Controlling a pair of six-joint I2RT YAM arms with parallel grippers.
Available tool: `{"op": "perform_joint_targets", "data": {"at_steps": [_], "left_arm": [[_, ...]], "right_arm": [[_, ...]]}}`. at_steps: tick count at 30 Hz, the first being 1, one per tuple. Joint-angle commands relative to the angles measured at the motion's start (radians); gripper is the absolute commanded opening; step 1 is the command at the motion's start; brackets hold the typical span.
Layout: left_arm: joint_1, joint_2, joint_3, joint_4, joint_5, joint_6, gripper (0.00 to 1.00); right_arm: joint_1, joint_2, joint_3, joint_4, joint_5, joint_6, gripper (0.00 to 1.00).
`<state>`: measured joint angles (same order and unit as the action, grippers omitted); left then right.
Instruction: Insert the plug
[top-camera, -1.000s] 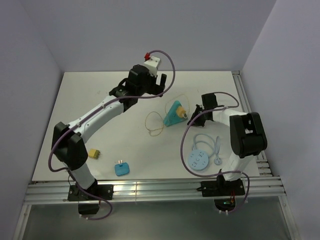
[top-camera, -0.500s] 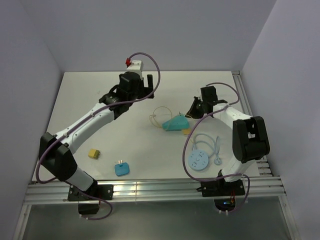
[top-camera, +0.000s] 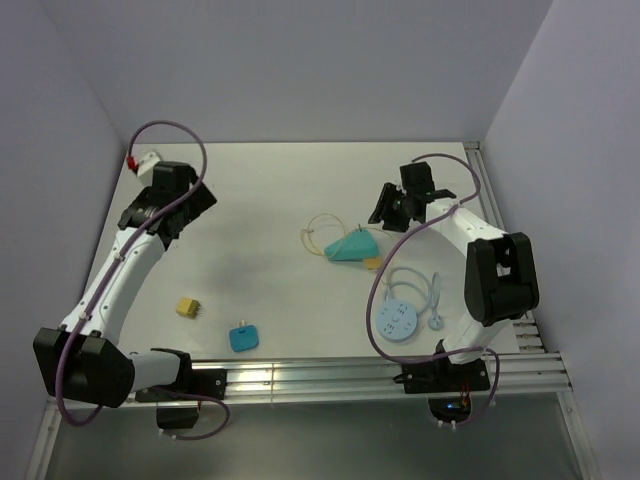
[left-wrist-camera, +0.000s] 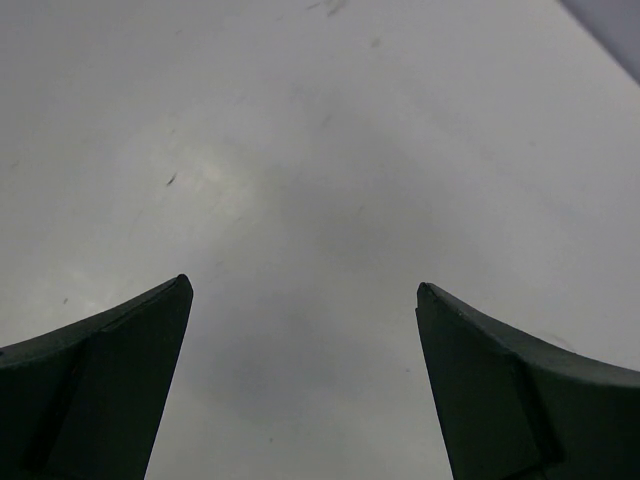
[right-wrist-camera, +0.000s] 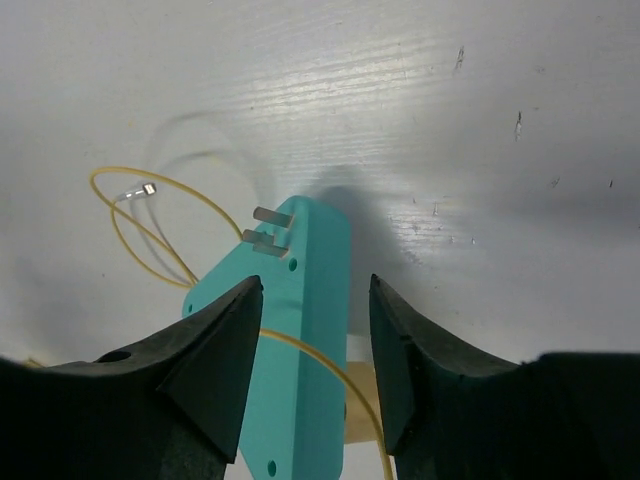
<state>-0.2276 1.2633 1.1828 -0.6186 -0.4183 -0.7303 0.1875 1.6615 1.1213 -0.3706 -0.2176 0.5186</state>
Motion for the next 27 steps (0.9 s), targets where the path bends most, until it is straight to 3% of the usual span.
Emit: {"op": "perform_joint_targets", "data": {"at_steps": [1, 5, 10, 11, 17, 22, 23, 27], "left_arm": [[0.106, -0.039, -0.066, -0.153, 0.062, -0.165, 0.99], [0.125, -0.045, -0.164, -0.19, 0.087, -0.21, 1.0], [0.134, -0.073, -0.227, -0.117, 0.147, -0.232, 0.99], [0.134, -0.076, -0.235, -0.101, 0.16, -0.222, 0.99], [0.132, -0.068, -0.209, -0.026, 0.271, -0.118, 0.95], [0.12, -0.105, -0.192, 0.029, 0.325, -0.043, 0.92], [0.114, -0.111, -0.187, 0.031, 0.308, -0.038, 0.92], [0.088, -0.14, -0.178, 0.037, 0.268, -0.032, 0.92]], "right_arm": [[0.003, -0.029, -0.023, 0.015, 0.005, -0.009, 0.55], [0.003, -0.045, -0.069, 0.041, -0.002, -0.006, 0.67], [0.003, -0.097, -0.1, 0.029, 0.027, -0.041, 0.72], [0.004, -0.112, -0.116, 0.029, 0.024, -0.046, 0.77], [-0.04, -0.238, -0.17, 0.009, 0.064, -0.061, 0.79], [-0.039, -0.356, -0.123, -0.059, 0.104, -0.152, 0.88], [-0.011, -0.374, -0.111, -0.068, 0.097, -0.179, 0.97], [0.182, -0.315, 0.052, -0.237, 0.145, -0.314, 0.97]]}}
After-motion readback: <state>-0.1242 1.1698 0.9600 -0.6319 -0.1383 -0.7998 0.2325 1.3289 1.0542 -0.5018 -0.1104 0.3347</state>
